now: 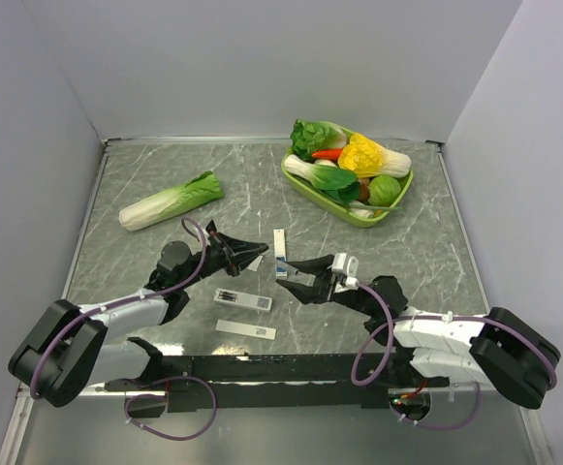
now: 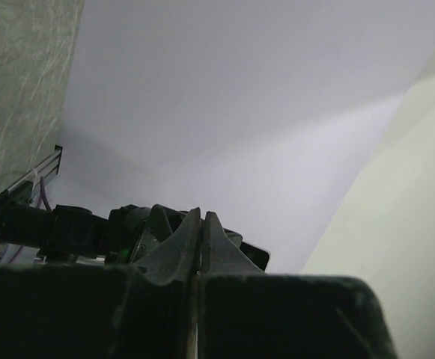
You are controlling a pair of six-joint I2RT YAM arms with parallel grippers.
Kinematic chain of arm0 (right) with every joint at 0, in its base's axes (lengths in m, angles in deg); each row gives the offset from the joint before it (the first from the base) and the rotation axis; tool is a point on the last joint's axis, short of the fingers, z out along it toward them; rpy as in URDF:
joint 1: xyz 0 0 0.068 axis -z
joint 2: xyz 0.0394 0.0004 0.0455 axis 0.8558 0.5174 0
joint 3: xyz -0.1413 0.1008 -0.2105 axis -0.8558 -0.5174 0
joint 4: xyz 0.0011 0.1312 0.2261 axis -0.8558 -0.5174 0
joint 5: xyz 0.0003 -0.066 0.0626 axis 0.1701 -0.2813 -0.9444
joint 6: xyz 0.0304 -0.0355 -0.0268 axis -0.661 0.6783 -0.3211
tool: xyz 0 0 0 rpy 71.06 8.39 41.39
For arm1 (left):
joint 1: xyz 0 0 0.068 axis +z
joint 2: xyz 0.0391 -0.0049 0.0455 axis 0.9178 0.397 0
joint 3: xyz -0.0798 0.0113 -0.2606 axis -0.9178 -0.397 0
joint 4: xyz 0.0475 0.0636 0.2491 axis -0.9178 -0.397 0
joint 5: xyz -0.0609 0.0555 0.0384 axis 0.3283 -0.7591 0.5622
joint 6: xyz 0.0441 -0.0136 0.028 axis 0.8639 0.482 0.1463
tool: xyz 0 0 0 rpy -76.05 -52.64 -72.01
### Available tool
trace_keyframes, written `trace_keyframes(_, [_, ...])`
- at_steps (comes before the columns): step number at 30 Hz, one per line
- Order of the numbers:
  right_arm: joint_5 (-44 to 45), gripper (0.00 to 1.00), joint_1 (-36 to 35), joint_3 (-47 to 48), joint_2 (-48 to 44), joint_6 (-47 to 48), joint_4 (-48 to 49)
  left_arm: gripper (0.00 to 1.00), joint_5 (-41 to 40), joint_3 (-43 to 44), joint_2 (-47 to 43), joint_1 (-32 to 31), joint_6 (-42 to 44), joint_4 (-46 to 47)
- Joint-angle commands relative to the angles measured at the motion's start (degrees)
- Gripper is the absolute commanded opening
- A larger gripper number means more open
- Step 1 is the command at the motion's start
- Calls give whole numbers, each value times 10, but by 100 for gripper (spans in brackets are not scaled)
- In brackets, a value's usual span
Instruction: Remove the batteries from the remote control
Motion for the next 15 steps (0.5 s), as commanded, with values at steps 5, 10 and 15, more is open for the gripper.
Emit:
trace_keyframes(5, [20, 56, -9, 23, 8, -8, 91, 1, 6, -8, -12, -1, -9, 23])
trace_keyframes(10, [72, 57, -10, 25, -9, -4, 71, 1, 2, -18, -16, -1, -16, 30])
trace_keyframes(15, [81, 54, -11, 27, -20, 0, 56, 1, 3, -19, -17, -1, -14, 27])
